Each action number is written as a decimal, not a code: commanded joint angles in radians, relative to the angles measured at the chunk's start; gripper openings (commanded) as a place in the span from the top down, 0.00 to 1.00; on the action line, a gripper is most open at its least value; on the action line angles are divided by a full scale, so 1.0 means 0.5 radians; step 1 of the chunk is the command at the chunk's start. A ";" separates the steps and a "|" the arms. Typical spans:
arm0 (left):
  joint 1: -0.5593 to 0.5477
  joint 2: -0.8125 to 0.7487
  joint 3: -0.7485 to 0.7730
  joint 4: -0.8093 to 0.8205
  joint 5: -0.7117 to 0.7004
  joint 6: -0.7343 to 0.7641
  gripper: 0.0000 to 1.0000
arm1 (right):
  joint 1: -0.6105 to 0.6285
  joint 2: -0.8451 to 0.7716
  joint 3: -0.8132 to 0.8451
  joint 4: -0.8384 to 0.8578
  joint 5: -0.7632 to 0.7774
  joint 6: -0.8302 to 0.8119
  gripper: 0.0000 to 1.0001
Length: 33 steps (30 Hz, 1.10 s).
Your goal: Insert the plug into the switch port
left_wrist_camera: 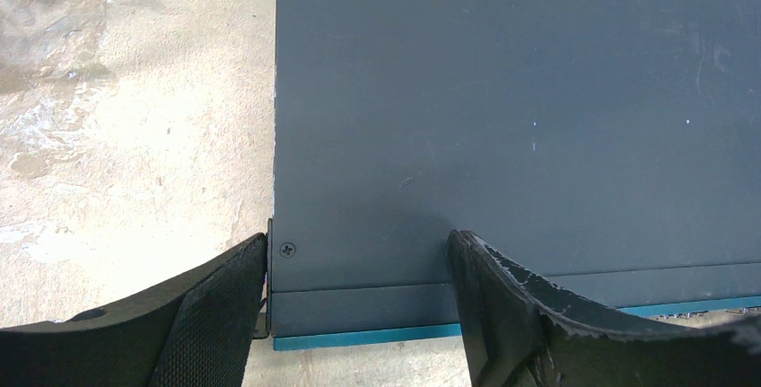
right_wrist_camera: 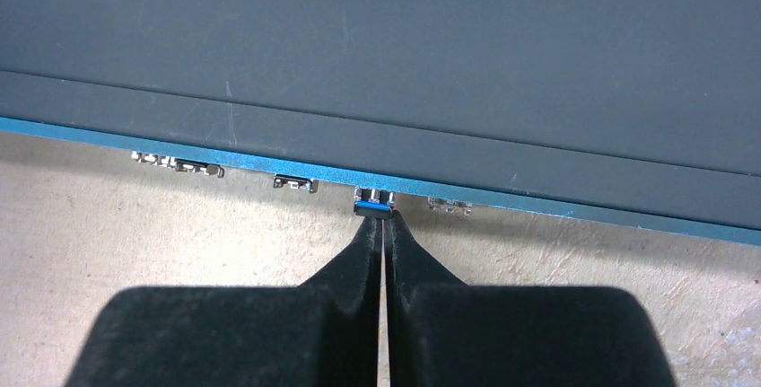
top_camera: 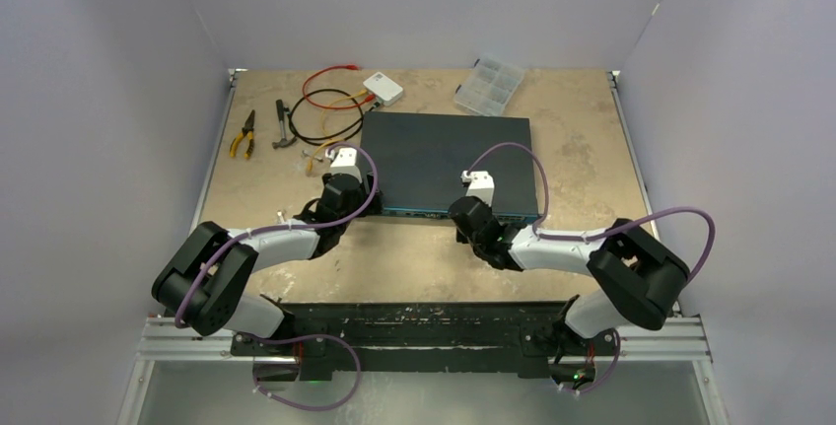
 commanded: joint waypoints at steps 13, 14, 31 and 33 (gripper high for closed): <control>-0.065 0.043 -0.169 -0.250 0.452 -0.196 0.29 | -0.230 -0.072 -0.021 1.083 -0.035 -0.049 1.00; -0.065 0.049 -0.180 -0.243 0.486 -0.207 0.29 | -0.230 -0.074 -0.054 1.171 -0.034 -0.055 1.00; -0.064 -0.156 -0.256 -0.336 0.449 -0.316 0.29 | -0.239 -0.420 -0.364 1.190 -0.061 0.065 0.85; -0.065 -0.213 -0.197 -0.406 0.375 -0.326 0.29 | -0.239 -0.615 -0.407 0.989 -0.106 0.088 0.76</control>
